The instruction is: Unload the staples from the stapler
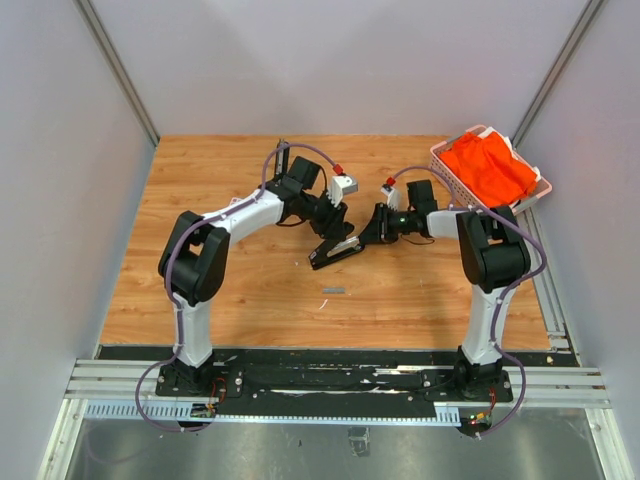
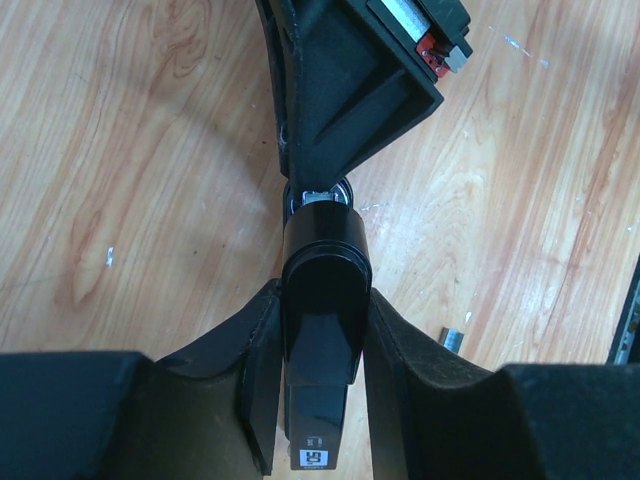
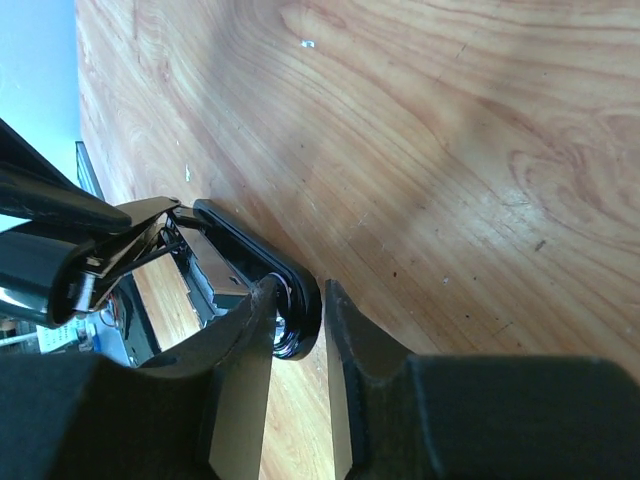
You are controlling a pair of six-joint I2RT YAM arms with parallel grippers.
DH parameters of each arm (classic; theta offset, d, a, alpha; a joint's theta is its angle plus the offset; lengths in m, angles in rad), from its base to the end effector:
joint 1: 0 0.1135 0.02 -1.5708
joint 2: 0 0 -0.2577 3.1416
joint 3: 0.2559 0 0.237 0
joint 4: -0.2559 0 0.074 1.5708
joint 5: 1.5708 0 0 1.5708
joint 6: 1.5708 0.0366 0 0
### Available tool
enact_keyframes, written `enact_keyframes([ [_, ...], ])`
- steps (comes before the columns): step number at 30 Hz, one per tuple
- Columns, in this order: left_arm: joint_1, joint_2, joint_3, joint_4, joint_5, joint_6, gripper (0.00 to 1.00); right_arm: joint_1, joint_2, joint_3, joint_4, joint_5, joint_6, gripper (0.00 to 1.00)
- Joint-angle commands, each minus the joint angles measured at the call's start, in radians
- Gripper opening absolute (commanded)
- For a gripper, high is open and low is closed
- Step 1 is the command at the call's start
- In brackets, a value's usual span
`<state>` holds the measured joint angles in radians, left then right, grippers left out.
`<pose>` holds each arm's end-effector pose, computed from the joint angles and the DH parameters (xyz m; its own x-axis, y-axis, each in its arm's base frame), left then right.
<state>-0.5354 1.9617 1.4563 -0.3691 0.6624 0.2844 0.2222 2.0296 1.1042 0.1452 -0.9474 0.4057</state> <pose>0.3444 -0.2305 0.2143 -0.4253 0.5095 -0.7480 0.8969 0.3479 -0.2729 0.3717 0.1144 0.1304 -0.9034 0.0321 -0.4277 -0.3646 0.4676 0.8053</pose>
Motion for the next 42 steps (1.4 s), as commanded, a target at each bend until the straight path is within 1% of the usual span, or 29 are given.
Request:
enact_keyframes([
  [1, -0.020, 0.018, 0.049, 0.012, -0.009, 0.029, 0.00, 0.021, -0.069, 0.026, -0.031, 0.004, -0.036, 0.28],
  [5, -0.026, 0.022, 0.057, 0.004, -0.014, 0.030, 0.00, 0.021, -0.084, 0.033, -0.045, 0.003, -0.043, 0.30],
  [15, -0.029, 0.000, 0.049, 0.007, -0.019, 0.032, 0.00, -0.006, -0.083, 0.041, -0.115, 0.065, -0.099, 0.30],
  [29, -0.029, -0.012, 0.046, 0.006, -0.014, 0.035, 0.00, -0.064, -0.106, 0.042, -0.142, 0.079, -0.103, 0.31],
  [34, -0.029, -0.013, 0.049, 0.007, -0.018, 0.037, 0.00, -0.066, -0.101, 0.034, -0.109, 0.033, -0.058, 0.32],
  [38, -0.029, -0.022, 0.047, 0.007, -0.028, 0.046, 0.00, -0.066, -0.084, 0.017, -0.042, -0.021, 0.011, 0.35],
  [42, -0.028, -0.033, 0.040, 0.013, -0.034, 0.047, 0.00, -0.066, -0.060, 0.006, -0.011, -0.043, 0.056, 0.39],
])
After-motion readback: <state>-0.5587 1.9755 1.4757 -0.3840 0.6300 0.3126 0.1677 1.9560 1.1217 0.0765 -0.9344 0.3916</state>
